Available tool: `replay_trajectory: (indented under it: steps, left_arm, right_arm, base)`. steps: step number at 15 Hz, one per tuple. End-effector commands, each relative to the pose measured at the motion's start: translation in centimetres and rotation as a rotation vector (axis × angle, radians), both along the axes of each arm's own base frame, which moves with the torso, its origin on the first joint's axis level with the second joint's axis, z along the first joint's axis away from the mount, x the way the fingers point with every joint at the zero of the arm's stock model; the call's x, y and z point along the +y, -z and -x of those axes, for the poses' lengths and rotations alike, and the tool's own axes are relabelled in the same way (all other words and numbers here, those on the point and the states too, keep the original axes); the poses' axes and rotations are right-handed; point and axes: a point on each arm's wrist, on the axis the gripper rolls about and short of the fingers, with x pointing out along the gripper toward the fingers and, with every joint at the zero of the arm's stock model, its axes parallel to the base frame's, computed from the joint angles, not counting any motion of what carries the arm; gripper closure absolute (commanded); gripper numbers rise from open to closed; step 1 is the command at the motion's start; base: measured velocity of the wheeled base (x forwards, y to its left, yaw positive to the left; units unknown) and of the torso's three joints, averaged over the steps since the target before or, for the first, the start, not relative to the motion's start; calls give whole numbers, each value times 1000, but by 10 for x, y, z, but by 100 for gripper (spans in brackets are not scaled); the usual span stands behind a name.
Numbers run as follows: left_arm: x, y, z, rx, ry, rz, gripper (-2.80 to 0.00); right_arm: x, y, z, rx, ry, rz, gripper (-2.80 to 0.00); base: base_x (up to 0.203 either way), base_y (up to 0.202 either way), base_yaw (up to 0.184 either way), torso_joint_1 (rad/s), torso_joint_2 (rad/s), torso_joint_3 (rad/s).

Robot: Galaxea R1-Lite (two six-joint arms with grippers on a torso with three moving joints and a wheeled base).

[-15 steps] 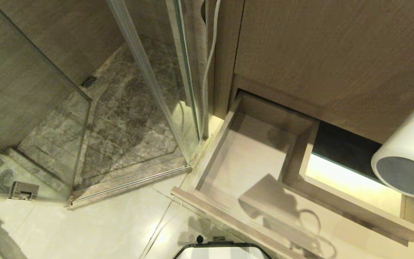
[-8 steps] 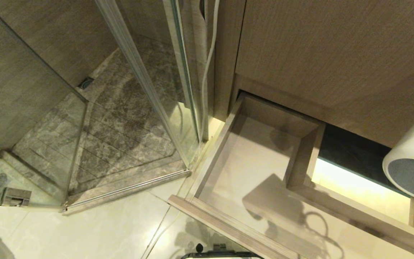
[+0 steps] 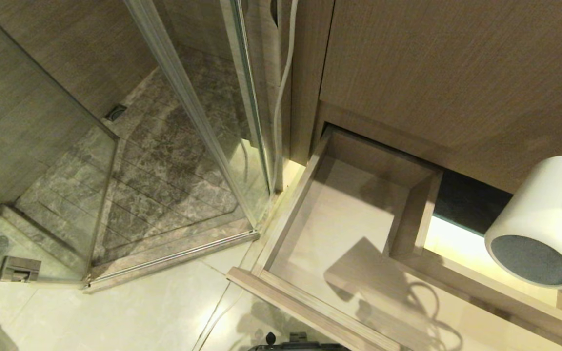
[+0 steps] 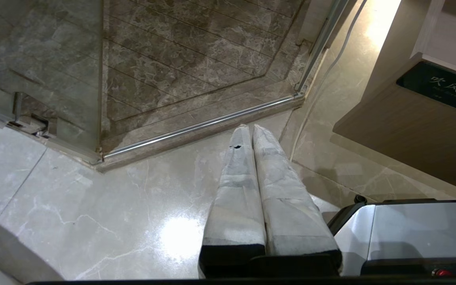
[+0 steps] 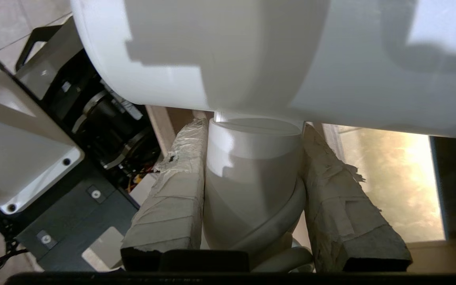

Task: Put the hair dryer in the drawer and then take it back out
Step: Put it into the drawer

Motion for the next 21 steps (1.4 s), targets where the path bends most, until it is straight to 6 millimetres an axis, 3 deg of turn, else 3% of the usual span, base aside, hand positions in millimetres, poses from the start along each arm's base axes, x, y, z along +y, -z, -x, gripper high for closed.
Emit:
replay_trajectory:
  steps: [1, 5, 16, 21]
  left_arm:
    - [0, 0, 0, 1, 1, 0, 0]
    - [0, 0, 0, 0, 1, 0, 0]
    - [0, 0, 0, 0, 1, 0, 0]
    - [0, 0, 0, 0, 1, 0, 0]
  right_arm:
    - [8, 8, -23, 89, -27, 4, 0]
    - [18, 23, -52, 202, -44, 17, 0]
    - [76, 27, -92, 297, -41, -177, 0]
    - [88, 40, -119, 272, 94, -66, 0]
  base:
    - [0, 0, 0, 10, 0, 28]
    - [0, 0, 0, 0, 0, 0]
    - [0, 0, 0, 0, 0, 0]
    - [0, 0, 0, 0, 0, 0]
